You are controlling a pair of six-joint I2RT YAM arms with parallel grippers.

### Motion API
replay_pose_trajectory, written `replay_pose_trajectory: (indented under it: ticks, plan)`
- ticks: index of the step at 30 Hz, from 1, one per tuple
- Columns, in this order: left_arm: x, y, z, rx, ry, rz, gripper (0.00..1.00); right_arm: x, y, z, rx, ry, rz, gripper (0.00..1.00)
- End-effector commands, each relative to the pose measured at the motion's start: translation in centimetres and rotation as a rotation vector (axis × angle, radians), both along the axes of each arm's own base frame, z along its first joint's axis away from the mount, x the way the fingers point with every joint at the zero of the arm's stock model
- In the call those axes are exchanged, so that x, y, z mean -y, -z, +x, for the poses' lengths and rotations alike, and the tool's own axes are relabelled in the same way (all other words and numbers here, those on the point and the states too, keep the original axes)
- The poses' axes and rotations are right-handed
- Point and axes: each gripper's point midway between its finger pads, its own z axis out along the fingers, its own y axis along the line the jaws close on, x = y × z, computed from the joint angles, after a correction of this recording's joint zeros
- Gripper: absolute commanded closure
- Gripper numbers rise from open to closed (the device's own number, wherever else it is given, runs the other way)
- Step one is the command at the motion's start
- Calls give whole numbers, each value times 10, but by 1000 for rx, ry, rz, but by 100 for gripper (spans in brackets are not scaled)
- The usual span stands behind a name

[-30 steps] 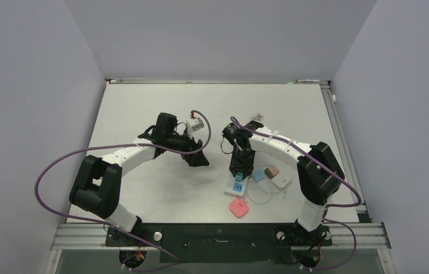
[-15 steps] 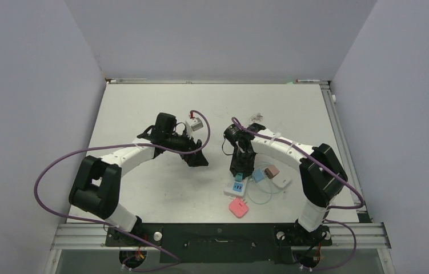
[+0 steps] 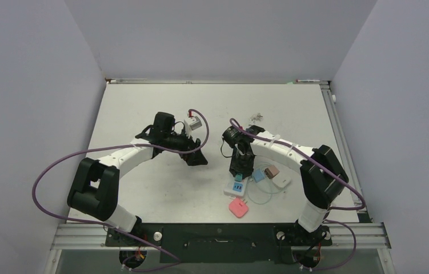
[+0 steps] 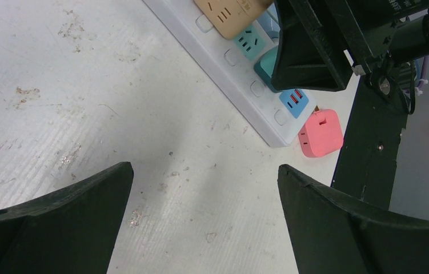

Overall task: Insert the plug
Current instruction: Insert the plug into the socket.

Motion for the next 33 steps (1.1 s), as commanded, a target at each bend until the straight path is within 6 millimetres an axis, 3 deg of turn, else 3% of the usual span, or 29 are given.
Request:
replay_pose_trajectory:
  ticks: [1, 5, 6, 9, 11, 17, 21, 27, 30, 33]
  plan:
    - [5, -32, 12, 82, 8, -46, 4, 38, 48, -31, -110, -36, -200, 95]
    - [4, -35, 13, 85, 4, -44, 4, 29, 43, -24, -98, -67, -179, 94]
    - [3, -35, 13, 84, 3, -42, 4, 25, 39, -20, -81, -76, -171, 88]
    - [2, -36, 14, 84, -2, -42, 4, 15, 24, -8, -28, -96, -148, 55]
    - [0, -38, 16, 88, -6, -40, 4, 12, 17, -3, -10, -100, -142, 42]
    - [-4, -47, 21, 103, -22, -46, 4, 2, 0, 4, 46, -106, -105, 23]
    - [-3, -50, 22, 103, -25, -49, 4, -15, -27, 14, 109, -125, -49, 25]
    - [-5, -54, 26, 105, -20, -36, 4, -24, -71, 19, 190, -130, 50, 52]
    - [-7, -52, 26, 100, -9, -19, 4, -21, -76, 13, 194, -128, 90, 57]
    - [-9, -50, 24, 96, 1, -4, 4, -10, -68, 1, 147, -129, 67, 56]
